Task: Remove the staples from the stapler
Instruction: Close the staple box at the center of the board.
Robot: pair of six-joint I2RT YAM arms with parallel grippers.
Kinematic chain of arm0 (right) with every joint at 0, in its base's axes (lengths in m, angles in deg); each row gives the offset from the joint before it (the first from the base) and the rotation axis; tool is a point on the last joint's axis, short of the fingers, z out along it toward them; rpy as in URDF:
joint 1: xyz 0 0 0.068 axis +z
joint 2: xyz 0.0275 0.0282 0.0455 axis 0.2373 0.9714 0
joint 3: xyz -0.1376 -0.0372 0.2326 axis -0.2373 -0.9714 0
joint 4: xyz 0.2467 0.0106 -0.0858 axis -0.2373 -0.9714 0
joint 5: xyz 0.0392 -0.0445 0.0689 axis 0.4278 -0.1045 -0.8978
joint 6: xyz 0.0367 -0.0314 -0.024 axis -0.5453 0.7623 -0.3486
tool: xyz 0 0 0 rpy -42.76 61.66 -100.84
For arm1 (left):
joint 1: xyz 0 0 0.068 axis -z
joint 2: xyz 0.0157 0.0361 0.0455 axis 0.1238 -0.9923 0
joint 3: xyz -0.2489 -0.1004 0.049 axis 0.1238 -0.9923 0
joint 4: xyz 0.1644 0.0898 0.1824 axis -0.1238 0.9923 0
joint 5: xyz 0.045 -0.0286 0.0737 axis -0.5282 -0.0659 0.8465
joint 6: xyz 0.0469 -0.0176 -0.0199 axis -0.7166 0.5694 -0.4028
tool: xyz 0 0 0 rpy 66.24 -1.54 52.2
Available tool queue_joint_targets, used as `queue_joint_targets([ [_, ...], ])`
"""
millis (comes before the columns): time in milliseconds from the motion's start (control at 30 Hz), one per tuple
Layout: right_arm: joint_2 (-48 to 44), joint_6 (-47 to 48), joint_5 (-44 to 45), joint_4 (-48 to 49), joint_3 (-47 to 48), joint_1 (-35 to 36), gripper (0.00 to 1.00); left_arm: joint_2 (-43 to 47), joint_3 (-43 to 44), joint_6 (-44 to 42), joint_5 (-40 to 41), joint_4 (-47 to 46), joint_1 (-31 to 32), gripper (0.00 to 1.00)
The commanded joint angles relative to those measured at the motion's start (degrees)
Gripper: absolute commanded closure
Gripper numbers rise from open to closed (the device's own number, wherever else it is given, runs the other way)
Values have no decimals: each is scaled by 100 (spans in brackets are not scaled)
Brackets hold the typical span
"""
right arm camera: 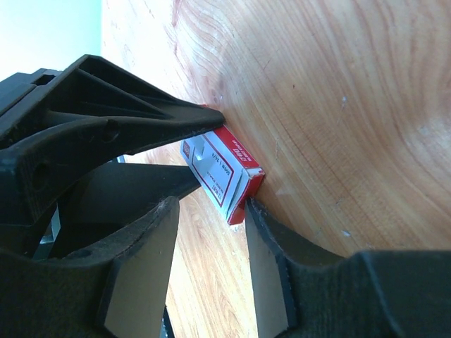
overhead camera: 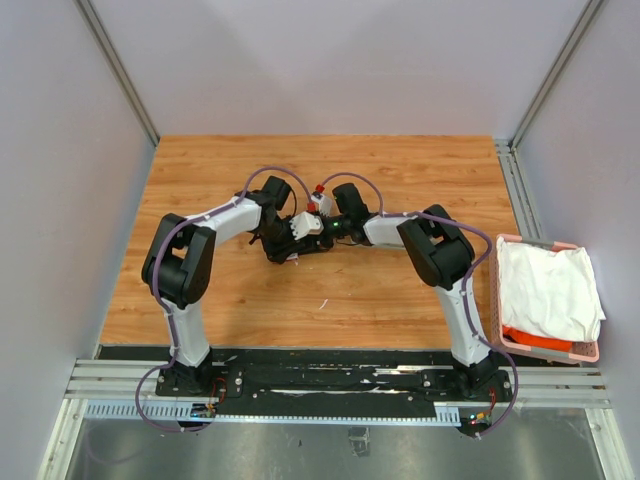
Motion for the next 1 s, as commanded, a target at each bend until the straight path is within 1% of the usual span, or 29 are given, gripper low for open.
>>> queue_joint_targets([
  [0,-127,295,270,-382,-9,-27,55,-302,-335,-61,-423,18,159,52],
  [267,-94,389,336,-489,68,-42,54,-261,-422,-191,-492,23,216,53],
  [433,-266,880,704,-1090,155,-93,54,-270,-435,-172,-433,18,229,53],
  [767,-349,942,849,-1173,140,-146,53,-281,-420,-221,-488,68,225,53],
  [967,-180,592,499,-789,149,-106,53,-248,-453,-292,-572,94,245,53],
])
